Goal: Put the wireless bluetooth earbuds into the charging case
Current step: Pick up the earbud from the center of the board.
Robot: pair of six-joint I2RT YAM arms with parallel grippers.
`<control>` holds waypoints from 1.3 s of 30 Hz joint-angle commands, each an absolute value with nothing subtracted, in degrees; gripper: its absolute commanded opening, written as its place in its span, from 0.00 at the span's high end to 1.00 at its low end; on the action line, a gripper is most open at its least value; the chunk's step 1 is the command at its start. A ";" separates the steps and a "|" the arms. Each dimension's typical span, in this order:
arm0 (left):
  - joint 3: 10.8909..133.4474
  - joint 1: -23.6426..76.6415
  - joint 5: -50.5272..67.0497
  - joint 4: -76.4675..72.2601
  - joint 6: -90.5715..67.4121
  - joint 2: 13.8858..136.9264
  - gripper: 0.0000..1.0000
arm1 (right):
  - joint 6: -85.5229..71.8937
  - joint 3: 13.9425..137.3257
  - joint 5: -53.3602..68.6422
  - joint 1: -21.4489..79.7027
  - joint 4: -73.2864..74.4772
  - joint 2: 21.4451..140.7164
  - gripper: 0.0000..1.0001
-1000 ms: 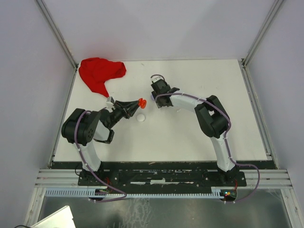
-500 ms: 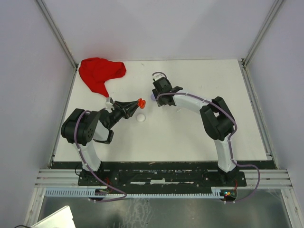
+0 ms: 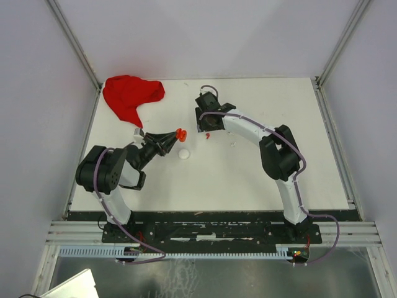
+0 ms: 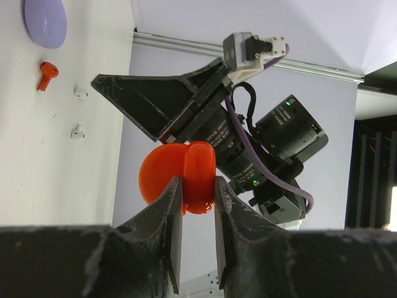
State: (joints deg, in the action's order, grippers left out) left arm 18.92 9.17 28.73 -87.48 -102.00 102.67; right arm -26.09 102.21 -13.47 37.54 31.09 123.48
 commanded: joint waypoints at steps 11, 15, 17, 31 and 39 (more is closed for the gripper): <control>17.97 8.08 29.44 -99.05 -101.48 99.85 0.97 | -32.87 107.73 -11.65 36.75 34.73 129.87 0.39; 17.84 7.92 29.52 -99.13 -101.42 99.63 0.97 | -32.96 107.62 -10.64 36.51 34.18 130.78 0.39; 17.76 7.89 29.53 -99.12 -101.39 99.71 0.97 | -32.96 107.62 -10.28 36.43 33.74 131.11 0.39; 17.75 7.71 29.62 -99.08 -101.18 100.07 0.97 | -31.47 110.21 -8.33 36.27 32.83 134.21 0.39; 17.73 7.62 29.62 -99.11 -101.13 100.25 0.97 | -29.77 110.95 -7.01 36.29 32.32 134.97 0.39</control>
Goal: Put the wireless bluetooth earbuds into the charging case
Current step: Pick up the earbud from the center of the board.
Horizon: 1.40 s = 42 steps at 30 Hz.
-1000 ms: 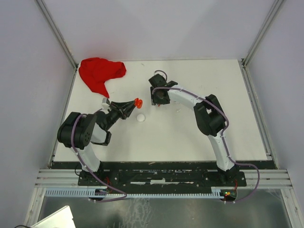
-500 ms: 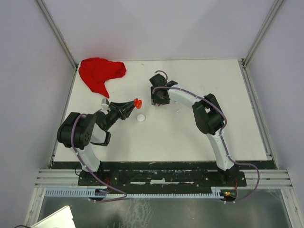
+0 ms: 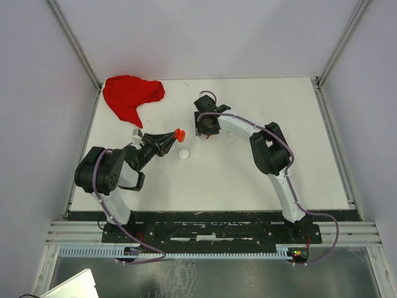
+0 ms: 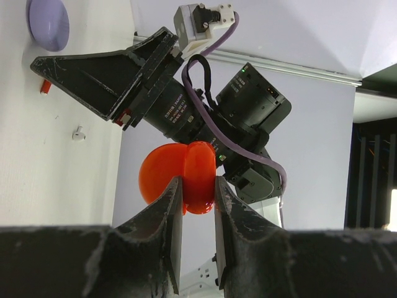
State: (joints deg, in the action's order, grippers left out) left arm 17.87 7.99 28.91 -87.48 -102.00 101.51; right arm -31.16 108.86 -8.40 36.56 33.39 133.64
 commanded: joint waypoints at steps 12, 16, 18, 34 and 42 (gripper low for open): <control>17.66 7.60 29.62 -99.10 -101.07 100.27 0.97 | -28.34 110.20 -6.91 36.47 32.31 134.80 0.41; 17.67 7.59 29.62 -99.09 -101.03 100.31 0.97 | -28.91 111.50 -8.55 36.49 34.61 135.50 0.47; 17.66 7.66 29.62 -99.07 -101.07 100.36 0.97 | -29.07 111.76 -9.00 36.47 35.22 135.62 0.49; 17.75 7.64 29.62 -99.07 -101.01 100.64 0.97 | -28.48 112.72 -10.01 36.52 36.62 137.02 0.62; 17.82 7.59 29.68 -99.06 -100.98 100.81 0.97 | -28.04 112.76 -10.20 36.51 36.94 137.02 0.72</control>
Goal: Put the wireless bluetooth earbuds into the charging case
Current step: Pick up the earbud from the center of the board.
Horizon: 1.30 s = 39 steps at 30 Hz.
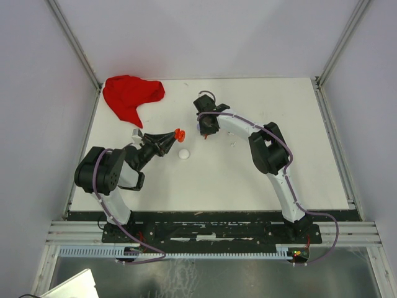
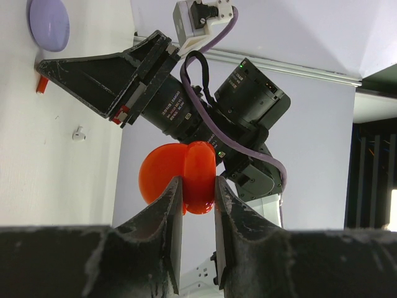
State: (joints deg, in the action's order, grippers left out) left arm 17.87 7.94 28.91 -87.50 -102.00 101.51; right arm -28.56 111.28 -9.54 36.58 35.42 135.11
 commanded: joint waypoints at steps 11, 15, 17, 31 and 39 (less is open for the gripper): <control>17.84 7.63 29.71 -99.06 -100.90 100.97 0.97 | -26.93 109.13 -10.51 36.53 33.12 134.07 0.88; 17.97 7.63 29.71 -99.09 -100.77 101.24 0.97 | -24.77 101.72 -10.97 36.53 24.30 127.77 0.92; 18.14 7.61 29.79 -99.14 -100.81 101.54 0.97 | -23.61 98.78 -11.63 36.49 20.74 124.92 0.94; 19.36 7.65 30.22 -99.12 -100.46 103.96 0.97 | -19.40 83.23 -10.50 36.55 4.41 111.04 0.95; 20.84 8.46 31.11 -99.06 -100.85 106.79 0.97 | -12.36 70.19 -3.23 37.69 -12.33 101.56 0.94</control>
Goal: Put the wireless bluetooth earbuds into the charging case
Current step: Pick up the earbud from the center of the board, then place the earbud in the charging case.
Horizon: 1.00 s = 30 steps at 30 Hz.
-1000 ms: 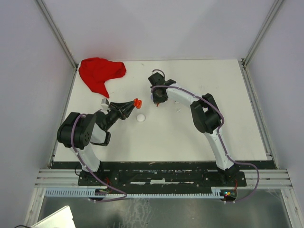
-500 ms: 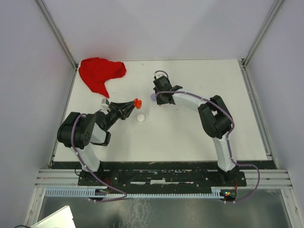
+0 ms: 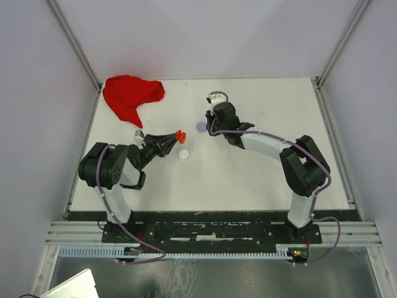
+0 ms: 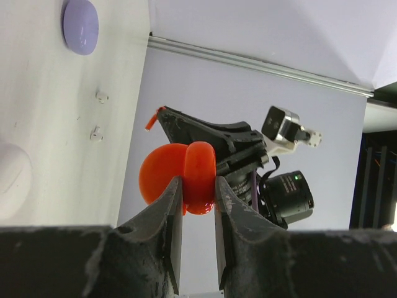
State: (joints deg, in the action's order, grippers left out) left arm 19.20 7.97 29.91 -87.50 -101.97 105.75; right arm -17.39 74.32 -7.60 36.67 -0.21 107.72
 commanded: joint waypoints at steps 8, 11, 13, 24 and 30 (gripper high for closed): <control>22.89 10.06 32.76 -99.10 -102.00 108.89 0.97 | -6.98 58.47 2.40 40.36 -31.27 95.47 0.93; 23.77 10.68 33.40 -99.08 -102.38 109.73 0.97 | -4.93 55.74 4.13 40.81 -37.37 94.94 0.93; 24.66 11.10 34.21 -99.06 -102.51 110.70 0.97 | -3.43 54.34 5.50 41.02 -41.05 94.82 0.93; 26.39 12.13 36.44 -99.14 -103.70 112.23 0.97 | 5.50 46.97 13.96 42.10 -60.23 96.72 0.95; 26.97 12.13 37.67 -99.08 -103.99 111.73 0.97 | 9.69 45.40 18.93 42.42 -64.85 98.76 0.97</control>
